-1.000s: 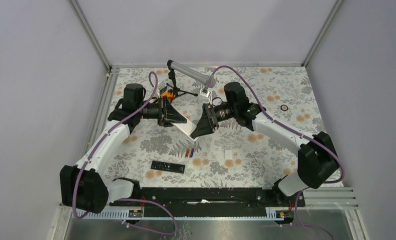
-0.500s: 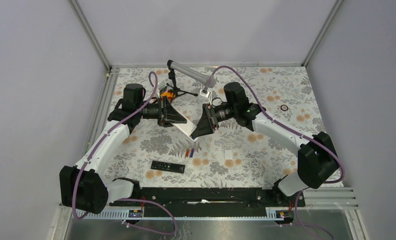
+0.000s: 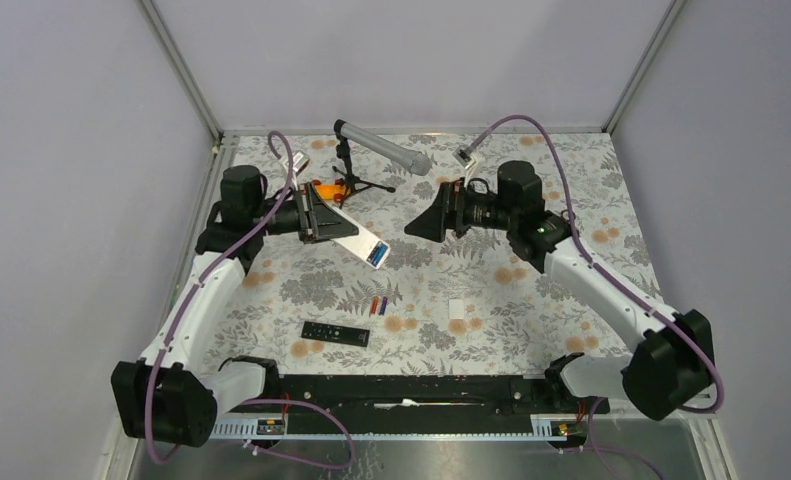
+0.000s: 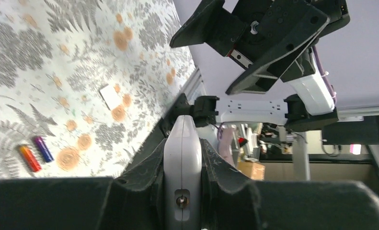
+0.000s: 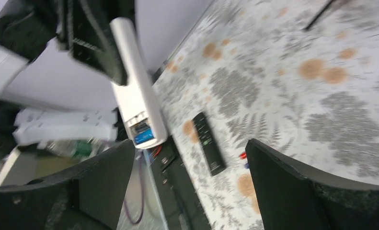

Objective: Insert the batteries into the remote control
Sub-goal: Load the battery into the remote control, then pick up the battery cover at the center of the board.

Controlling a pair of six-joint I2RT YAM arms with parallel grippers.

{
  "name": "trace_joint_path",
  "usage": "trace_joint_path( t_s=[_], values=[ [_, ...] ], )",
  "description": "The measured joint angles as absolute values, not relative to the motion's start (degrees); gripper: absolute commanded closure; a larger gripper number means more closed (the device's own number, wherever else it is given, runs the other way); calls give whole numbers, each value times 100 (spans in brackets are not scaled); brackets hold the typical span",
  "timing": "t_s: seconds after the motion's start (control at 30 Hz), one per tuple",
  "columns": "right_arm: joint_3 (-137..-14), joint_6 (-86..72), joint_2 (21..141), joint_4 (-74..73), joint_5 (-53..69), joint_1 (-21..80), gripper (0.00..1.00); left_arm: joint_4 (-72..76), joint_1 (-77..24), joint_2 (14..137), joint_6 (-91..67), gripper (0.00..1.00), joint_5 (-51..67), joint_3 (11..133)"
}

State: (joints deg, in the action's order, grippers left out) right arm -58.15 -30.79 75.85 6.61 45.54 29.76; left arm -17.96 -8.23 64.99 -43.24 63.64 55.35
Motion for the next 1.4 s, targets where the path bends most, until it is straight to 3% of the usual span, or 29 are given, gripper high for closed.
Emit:
trace_joint_path(
  t_s=[0.07, 0.13, 0.17, 0.23, 0.37, 0.53, 0.7, 0.93, 1.4],
  values=[
    [-5782, -2886, 7334, 438, 3935, 2932, 13, -1656, -768, 6372, -4226, 100, 6261, 5533],
    [-5706, -2644, 7109, 106, 3280, 2934, 29, -1525, -753, 6228, -4128, 100, 6119, 5509],
    [-5660, -2519, 7043, -30, 3030, 2936, 31, -1487, -740, 6152, -4071, 100, 6049, 5494],
    [-5522, -2290, 6958, -366, 2447, 2950, 29, -1450, -705, 5996, -3986, 100, 5865, 5470],
    [-5273, -1457, 7081, -1055, 1127, 3675, 16, -1367, -572, 5701, -3881, 100, 5256, 5446],
    [-5037, -462, 7437, -1688, 386, 4523, 12, -1490, -364, 5260, -3809, 100, 4025, 5336],
    [-4814, 845, 7537, -2139, 366, 4486, 10, -1706, -110, 4895, -3750, 100, 3192, 5212],
    [-4619, 2624, 7588, -2530, 683, 4486, 12, -1852, -51, 4987, -3721, 100, 2947, 5201],
    [-4895, 3815, 8748, -3085, 895, 4486, 14, -1841, -23, 5249, -3717, 100, 3017, 5201]
  ],
)
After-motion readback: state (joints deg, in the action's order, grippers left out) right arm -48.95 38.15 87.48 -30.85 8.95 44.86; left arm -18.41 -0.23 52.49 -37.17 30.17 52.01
